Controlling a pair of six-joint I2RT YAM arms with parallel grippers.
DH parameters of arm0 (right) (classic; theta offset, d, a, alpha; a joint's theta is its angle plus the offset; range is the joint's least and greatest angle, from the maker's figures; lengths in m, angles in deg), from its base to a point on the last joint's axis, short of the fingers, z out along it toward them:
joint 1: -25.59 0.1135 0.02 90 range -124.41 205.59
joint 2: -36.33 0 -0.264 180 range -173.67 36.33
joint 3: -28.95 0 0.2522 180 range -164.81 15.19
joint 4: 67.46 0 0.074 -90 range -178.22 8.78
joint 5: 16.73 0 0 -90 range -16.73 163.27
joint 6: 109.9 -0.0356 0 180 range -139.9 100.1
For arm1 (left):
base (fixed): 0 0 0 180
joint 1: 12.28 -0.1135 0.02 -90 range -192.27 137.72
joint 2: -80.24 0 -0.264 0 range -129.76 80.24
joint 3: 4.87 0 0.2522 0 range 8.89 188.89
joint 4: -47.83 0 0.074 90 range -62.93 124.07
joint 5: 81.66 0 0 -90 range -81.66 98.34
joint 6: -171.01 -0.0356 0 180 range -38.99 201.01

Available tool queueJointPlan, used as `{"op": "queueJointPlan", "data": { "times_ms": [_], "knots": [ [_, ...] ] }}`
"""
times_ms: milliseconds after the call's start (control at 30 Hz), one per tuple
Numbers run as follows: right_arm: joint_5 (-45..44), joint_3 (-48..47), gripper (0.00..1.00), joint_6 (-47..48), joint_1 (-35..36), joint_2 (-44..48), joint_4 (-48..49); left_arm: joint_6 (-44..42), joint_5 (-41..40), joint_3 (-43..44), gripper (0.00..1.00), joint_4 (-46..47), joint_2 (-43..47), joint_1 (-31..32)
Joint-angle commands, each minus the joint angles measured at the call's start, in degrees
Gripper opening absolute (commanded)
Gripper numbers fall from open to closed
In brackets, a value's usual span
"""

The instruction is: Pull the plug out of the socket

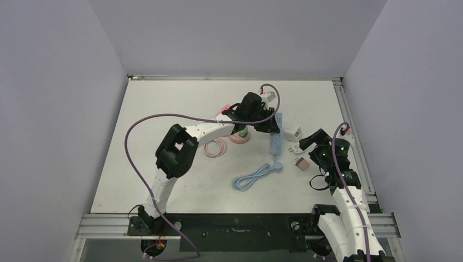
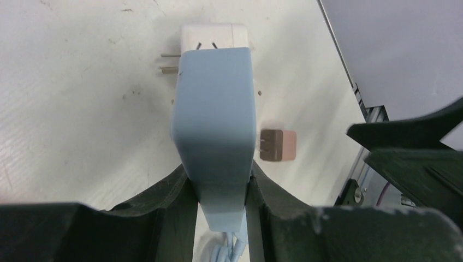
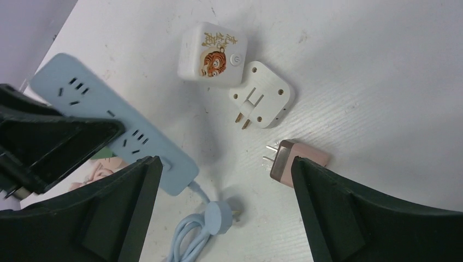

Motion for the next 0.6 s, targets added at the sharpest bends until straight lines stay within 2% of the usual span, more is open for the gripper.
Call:
{"op": "queueJointPlan", "data": {
  "times_ms": [0,167,233,333,567],
  "knots": [
    [-1.4,-3.7,0.93,1.6,-0.4,0.8,-1.4,0.4,0.0,10.4,0.11,-1.1,-6.5,-0.1],
    [-1.9,-4.6,0.93,2.2,-0.5,0.7,-2.2,-1.7,-1.7,13.0,0.26,-3.4,-9.4,-0.1],
    [-1.9,-4.5,0.92,2.3,-0.4,0.7,-1.9,-1.7,-1.6,13.0,0.37,-3.6,-10.4,-0.2],
    [-1.6,-4.5,0.92,2.5,-0.4,0.3,-1.4,-2.4,-1.1,14.3,0.62,-5.2,-12.0,-0.2],
    [-1.4,-5.4,0.92,3.7,-0.4,0.1,-1.7,-4.5,-4.3,13.3,0.76,-6.5,-9.1,0.0]
  ]
}}
